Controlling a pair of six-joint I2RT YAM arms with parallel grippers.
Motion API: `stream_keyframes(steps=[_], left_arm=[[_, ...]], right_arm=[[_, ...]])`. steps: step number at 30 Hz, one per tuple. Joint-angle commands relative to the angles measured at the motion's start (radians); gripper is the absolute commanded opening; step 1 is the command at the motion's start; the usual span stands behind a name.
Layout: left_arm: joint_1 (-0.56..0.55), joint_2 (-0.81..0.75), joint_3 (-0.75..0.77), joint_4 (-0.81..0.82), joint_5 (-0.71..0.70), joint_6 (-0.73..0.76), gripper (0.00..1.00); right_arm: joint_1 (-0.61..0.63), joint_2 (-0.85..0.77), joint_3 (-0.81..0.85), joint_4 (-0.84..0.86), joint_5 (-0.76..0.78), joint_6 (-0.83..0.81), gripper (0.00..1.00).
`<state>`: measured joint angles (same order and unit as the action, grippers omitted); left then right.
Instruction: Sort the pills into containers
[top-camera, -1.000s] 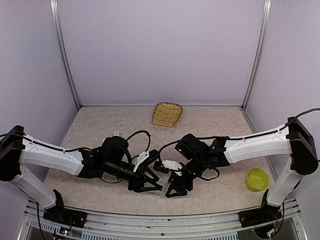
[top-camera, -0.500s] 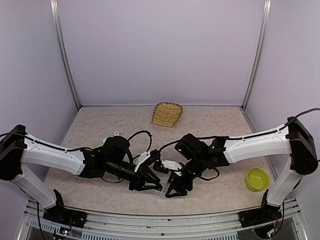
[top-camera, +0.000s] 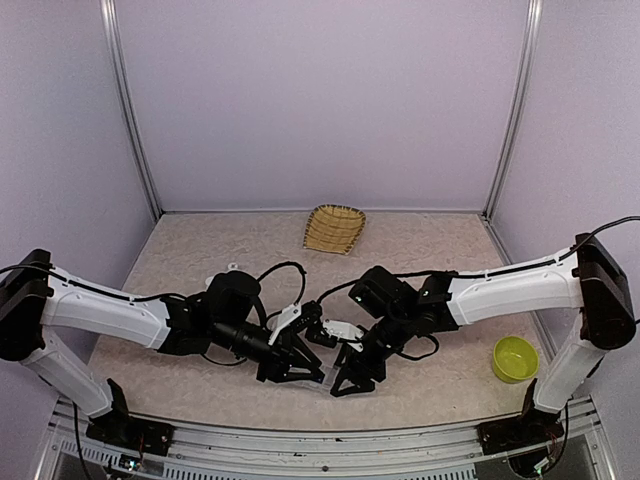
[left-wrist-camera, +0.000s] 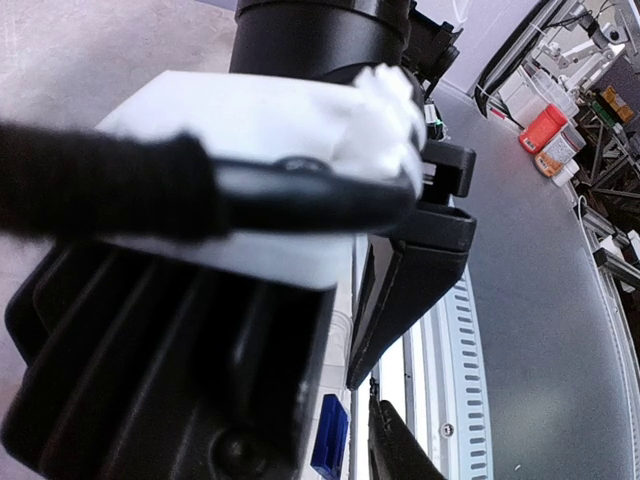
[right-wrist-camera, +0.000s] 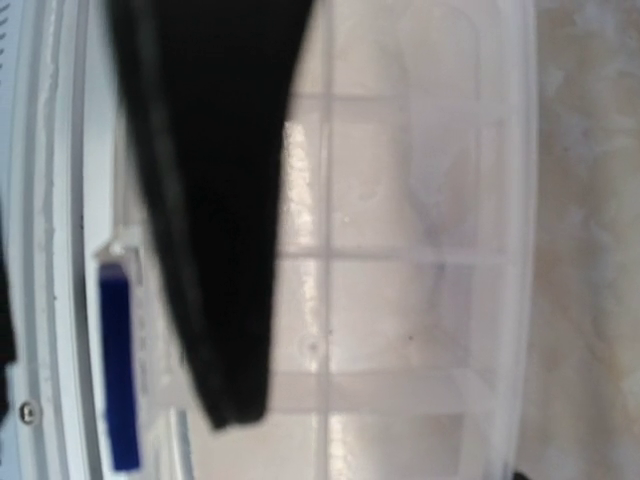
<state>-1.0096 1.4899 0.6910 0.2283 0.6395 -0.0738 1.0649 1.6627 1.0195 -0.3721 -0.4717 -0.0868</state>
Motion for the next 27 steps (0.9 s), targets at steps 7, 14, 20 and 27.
stream_keyframes(steps=[7, 14, 20, 27], left_arm=[[-0.005, -0.019, 0.015, -0.032, 0.009, 0.042, 0.41], [-0.006, -0.026, 0.012, -0.040, 0.004, 0.057, 0.34], [-0.006, -0.032, 0.008, -0.040, 0.014, 0.059, 0.21], [-0.006, -0.054, -0.002, -0.018, 0.036, 0.048, 0.06]], right_arm=[[0.007, 0.001, 0.038, -0.001, -0.066, -0.016, 0.64], [0.004, 0.006, 0.043, -0.001, -0.082, -0.016, 0.64], [-0.003, 0.009, 0.045, 0.000, -0.092, -0.016, 0.64], [-0.012, 0.021, 0.045, 0.000, -0.048, -0.006, 0.63]])
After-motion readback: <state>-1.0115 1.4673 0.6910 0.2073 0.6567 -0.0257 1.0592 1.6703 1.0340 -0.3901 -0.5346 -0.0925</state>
